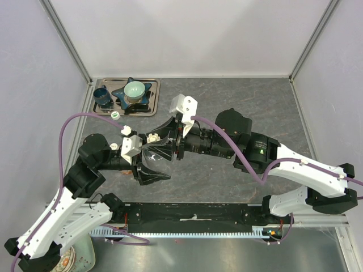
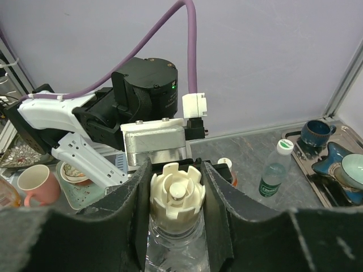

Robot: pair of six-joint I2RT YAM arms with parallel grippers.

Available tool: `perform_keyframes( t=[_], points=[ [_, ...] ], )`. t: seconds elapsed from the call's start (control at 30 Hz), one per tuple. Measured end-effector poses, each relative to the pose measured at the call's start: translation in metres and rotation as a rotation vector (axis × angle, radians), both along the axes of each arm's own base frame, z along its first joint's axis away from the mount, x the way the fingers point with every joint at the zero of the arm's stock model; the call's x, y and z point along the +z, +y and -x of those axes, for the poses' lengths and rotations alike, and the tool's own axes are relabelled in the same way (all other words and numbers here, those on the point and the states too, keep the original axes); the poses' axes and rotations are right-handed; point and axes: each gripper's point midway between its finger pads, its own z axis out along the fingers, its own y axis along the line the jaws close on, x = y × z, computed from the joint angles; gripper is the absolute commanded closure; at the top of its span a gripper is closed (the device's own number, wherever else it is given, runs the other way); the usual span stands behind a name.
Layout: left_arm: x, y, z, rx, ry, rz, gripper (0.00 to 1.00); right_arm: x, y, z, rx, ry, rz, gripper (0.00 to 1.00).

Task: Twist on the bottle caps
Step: Screw the bottle cap onto the plastic bottle.

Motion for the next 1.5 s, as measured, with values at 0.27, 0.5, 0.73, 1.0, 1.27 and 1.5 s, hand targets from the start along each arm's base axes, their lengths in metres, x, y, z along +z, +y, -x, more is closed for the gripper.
perform_keyframes(
  t=[0.27,0.5,0.73,1.0,1.27,1.5],
  points=[
    [0.002,0.000,0.002,-0.017,-0.038,0.006,0.98,0.004,-0.002,0.012,0.153,-0.018,0.025,1.00],
    [0.001,0.000,0.006,-0.047,-0.032,0.003,0.98,0.004,-0.005,0.019,0.367,0.038,0.073,1.00],
    [-0.005,0.001,0.027,-0.168,-0.002,-0.010,0.98,0.000,-0.010,0.037,0.525,0.047,0.111,1.00],
    [-0.006,0.002,0.039,-0.254,0.009,-0.012,0.98,-0.002,-0.013,0.050,0.641,0.040,0.123,1.00],
    [-0.005,0.002,0.040,-0.262,0.006,-0.009,0.98,0.000,-0.015,0.053,0.657,0.025,0.121,1.00],
    [0.001,0.001,0.038,-0.249,-0.021,0.016,0.98,0.007,-0.020,0.051,0.642,0.007,0.136,1.00]
  ],
)
